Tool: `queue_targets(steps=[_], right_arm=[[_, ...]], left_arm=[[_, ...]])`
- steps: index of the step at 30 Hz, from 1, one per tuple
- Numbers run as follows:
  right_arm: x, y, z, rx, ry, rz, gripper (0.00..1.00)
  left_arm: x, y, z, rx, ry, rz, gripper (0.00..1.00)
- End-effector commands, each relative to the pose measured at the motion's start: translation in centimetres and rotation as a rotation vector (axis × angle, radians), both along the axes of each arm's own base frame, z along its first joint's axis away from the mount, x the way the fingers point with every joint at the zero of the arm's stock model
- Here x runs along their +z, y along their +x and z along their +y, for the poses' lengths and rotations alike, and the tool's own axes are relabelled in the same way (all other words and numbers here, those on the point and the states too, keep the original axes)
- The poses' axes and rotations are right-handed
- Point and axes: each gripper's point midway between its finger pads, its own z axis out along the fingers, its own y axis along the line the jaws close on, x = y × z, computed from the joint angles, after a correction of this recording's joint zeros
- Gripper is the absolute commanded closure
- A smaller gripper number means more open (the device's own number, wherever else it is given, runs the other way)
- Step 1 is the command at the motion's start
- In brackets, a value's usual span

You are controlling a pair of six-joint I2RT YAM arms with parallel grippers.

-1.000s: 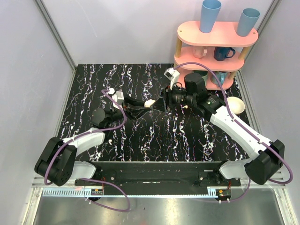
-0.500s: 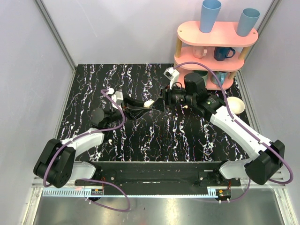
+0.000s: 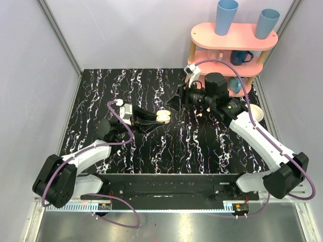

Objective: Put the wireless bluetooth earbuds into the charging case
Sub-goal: Open the charging case, then pick up the left earbud from the center of the board.

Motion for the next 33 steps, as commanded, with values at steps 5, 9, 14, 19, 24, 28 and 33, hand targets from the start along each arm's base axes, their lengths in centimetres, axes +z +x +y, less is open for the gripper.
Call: queue_targets(steps=[5,9,14,19,24,28,33], right_arm=[[3.2,4.4,-4.7,-0.286,0.064,-0.045,0.31],[-1.0,9.1,-10.7,-0.58,0.03,0.141,0.31],[-9.2,10.5,-16.2,-0.843,-0.119,0.328,0.34],[-17.0,11.7,-18.6,-0.923,-0.278,0.482,0.35],[-22.7,14.1,-20.3,-0.994,-0.37,0.567,0.41],[-23.8,16.0,-21.6,-1.048,-0.405,0.57,0.43],[-24.3,16.5,-20.5,-0.997,-0.374,0.6,0.45]], left_arm=[[7.8,-4.3,3.1,0.097,-0.242,-0.512,1.0],[9.1,-5.0,3.9,0.136,-0.271,-0.571,1.0],[9.9,-5.8,4.6,0.162,-0.265,-0.6,1.0],[10.4,-6.4,4.8,0.169,-0.241,-0.628,1.0],[10.6,-6.9,5.0,0.162,-0.237,-0.638,1.0],[10.5,-6.9,5.0,0.162,-0.234,-0.629,1.0],[10.1,-6.7,4.9,0.166,-0.224,-0.617,1.0]])
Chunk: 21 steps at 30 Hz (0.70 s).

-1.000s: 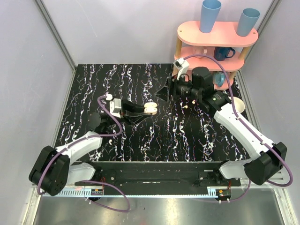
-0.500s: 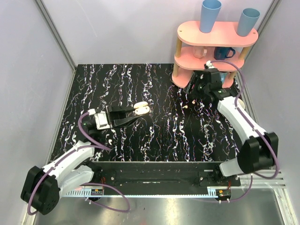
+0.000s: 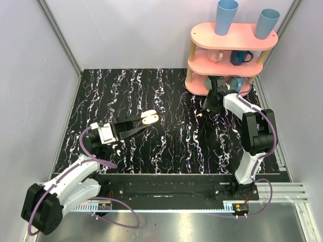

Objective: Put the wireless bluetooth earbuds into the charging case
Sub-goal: Pick up the left earbud from the center of the board.

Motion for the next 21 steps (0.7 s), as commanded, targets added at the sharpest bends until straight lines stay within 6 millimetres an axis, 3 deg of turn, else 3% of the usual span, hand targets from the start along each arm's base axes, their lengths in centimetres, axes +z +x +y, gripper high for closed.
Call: queue_targets(steps=[1,5,9,21], right_arm=[[2.8,2.8,1.3,0.008,0.071,-0.098,0.45],[0.5,2.2,2.9,0.016,0.154,-0.037,0.46],[-0.1,2.3,3.4,0.005,0.189,-0.041,0.48],[-1.8,1.8,3.1,-0.023,0.175,-0.004,0.54]], left_arm=[[1.9,-1.4,0.8,0.014,-0.057,-0.133,1.0],[1.9,-1.2,0.6,0.007,-0.055,-0.126,1.0],[1.9,-1.2,0.6,0.0,-0.052,-0.123,1.0],[1.8,-0.9,0.4,0.002,-0.047,-0.117,1.0]])
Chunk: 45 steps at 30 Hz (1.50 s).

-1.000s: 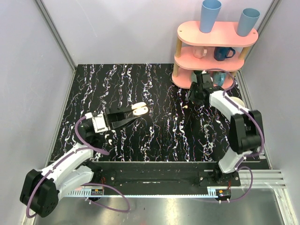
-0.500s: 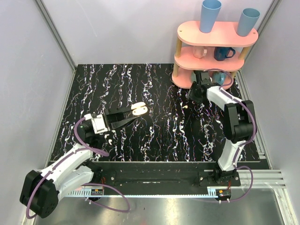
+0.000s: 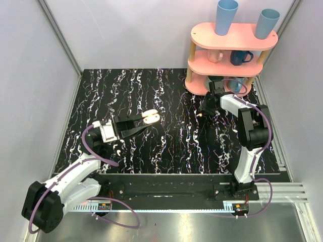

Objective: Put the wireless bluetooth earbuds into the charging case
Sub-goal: Pick up the left earbud from the center of the board.

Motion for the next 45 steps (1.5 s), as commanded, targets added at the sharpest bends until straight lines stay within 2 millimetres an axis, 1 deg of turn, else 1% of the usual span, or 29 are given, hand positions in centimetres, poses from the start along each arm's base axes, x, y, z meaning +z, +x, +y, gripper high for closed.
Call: queue_targets(steps=[1,13,14,16,18,34,41,43,44,45], right_arm=[[-0.3,0.1,0.2,-0.003,0.005,-0.008,0.55],[-1.6,-0.5,-0.1,0.01,-0.03,0.016,0.55],[-1.7,-0.4,-0.2,0.009,-0.03,0.016,0.58],[-1.9,-0.6,-0.1,0.012,-0.031,0.022,0.58],[-1.9,-0.7,0.1,0.022,-0.027,0.025,0.62],[-2.2,-1.2,0.6,0.054,-0.016,0.036,0.62],[-2.2,-1.3,0.6,0.061,-0.02,0.037,0.69],[-2.1,-1.2,0.5,0.064,-0.025,0.03,0.73],[-2.0,-1.1,0.6,0.067,-0.026,0.027,0.73],[-1.9,-1.1,0.5,0.071,-0.027,0.025,0.76]], left_arm=[[2.2,-1.4,0.6,-0.001,-0.055,-0.13,1.0],[2.2,-1.4,0.7,0.002,-0.054,-0.13,1.0],[2.2,-1.4,0.7,0.002,-0.055,-0.129,1.0],[2.2,-1.4,0.7,0.002,-0.054,-0.128,1.0],[2.1,-1.4,0.7,0.002,-0.053,-0.125,1.0],[2.0,-1.5,0.7,-0.001,-0.052,-0.121,1.0],[2.0,-1.4,0.7,0.002,-0.051,-0.12,1.0],[2.0,-1.4,0.6,0.0,-0.052,-0.12,1.0],[2.0,-1.4,0.6,0.0,-0.052,-0.12,1.0],[1.9,-1.4,0.6,-0.002,-0.05,-0.118,1.0]])
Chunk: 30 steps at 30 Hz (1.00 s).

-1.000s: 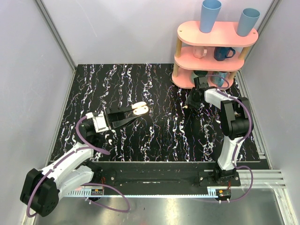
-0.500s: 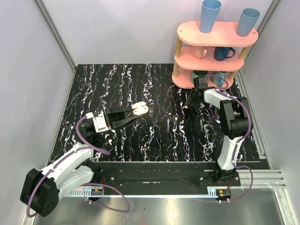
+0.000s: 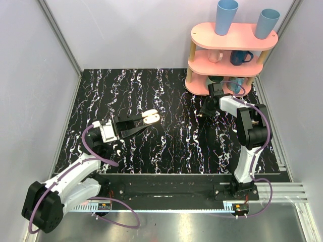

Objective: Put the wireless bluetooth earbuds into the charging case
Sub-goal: Pick up the left earbud from the center of the board.

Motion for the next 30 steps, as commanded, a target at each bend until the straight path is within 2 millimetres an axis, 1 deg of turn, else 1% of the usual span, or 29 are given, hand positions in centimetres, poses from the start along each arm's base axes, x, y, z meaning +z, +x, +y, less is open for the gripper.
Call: queue_targets(steps=[1,2,7,9,12,13,16,17,19,20,21,22,23,25,26,28,29,30], right_arm=[[0.0,0.0,0.4,0.038,-0.009,-0.01,0.81],[0.0,0.0,0.4,0.043,-0.009,-0.012,0.83],[1.4,0.6,1.1,0.115,-0.024,-0.066,0.84],[2.1,0.7,1.0,0.122,-0.047,-0.088,0.84],[2.5,0.9,0.9,0.142,-0.067,-0.099,0.84],[2.8,1.0,1.1,0.152,-0.069,-0.116,0.84],[4.9,0.9,1.7,0.2,-0.145,-0.183,0.85],[6.2,0.9,1.9,0.217,-0.188,-0.224,0.85],[7.7,1.0,2.1,0.235,-0.213,-0.263,0.85],[9.3,1.0,1.9,0.229,-0.231,-0.303,0.85],[10.1,0.8,2.4,0.259,-0.26,-0.33,0.85],[10.9,0.7,2.4,0.268,-0.283,-0.354,0.85],[12.5,0.7,2.1,0.258,-0.319,-0.393,0.86],[14.1,0.3,2.3,0.283,-0.363,-0.429,0.86],[15.7,0.0,1.9,0.267,-0.386,-0.462,0.85],[17.6,-0.5,2.1,0.29,-0.413,-0.513,0.85],[19.7,-1.0,1.9,0.295,-0.434,-0.56,0.86],[20.8,-1.3,2.2,0.307,-0.444,-0.594,0.85]], left_arm=[[2.0,-1.4,0.6,-0.002,-0.051,-0.119,1.0],[2.0,-1.4,0.6,-0.004,-0.049,-0.12,1.0],[1.9,-1.3,0.6,-0.003,-0.047,-0.116,1.0],[1.9,-1.3,0.6,-0.002,-0.047,-0.117,1.0],[1.9,-1.2,0.5,0.002,-0.046,-0.113,1.0],[1.8,-1.2,0.5,0.002,-0.047,-0.112,1.0],[1.8,-0.8,0.5,0.01,-0.045,-0.1,1.0],[1.8,-0.8,0.5,0.014,-0.048,-0.098,1.0],[1.9,-0.5,0.6,0.024,-0.053,-0.092,1.0],[1.9,-0.4,0.6,0.028,-0.053,-0.092,1.0],[1.9,-0.2,0.6,0.039,-0.059,-0.08,1.0],[2.0,0.0,0.7,0.047,-0.065,-0.071,1.0],[2.0,0.1,0.8,0.056,-0.067,-0.073,1.0],[2.2,0.5,1.1,0.085,-0.078,-0.053,1.0],[2.2,0.8,1.1,0.105,-0.077,-0.056,1.0],[2.1,1.5,1.4,0.147,-0.077,-0.029,1.0],[2.2,1.8,1.5,0.168,-0.076,-0.031,1.0],[1.8,2.5,1.5,0.186,-0.066,0.002,1.0]])
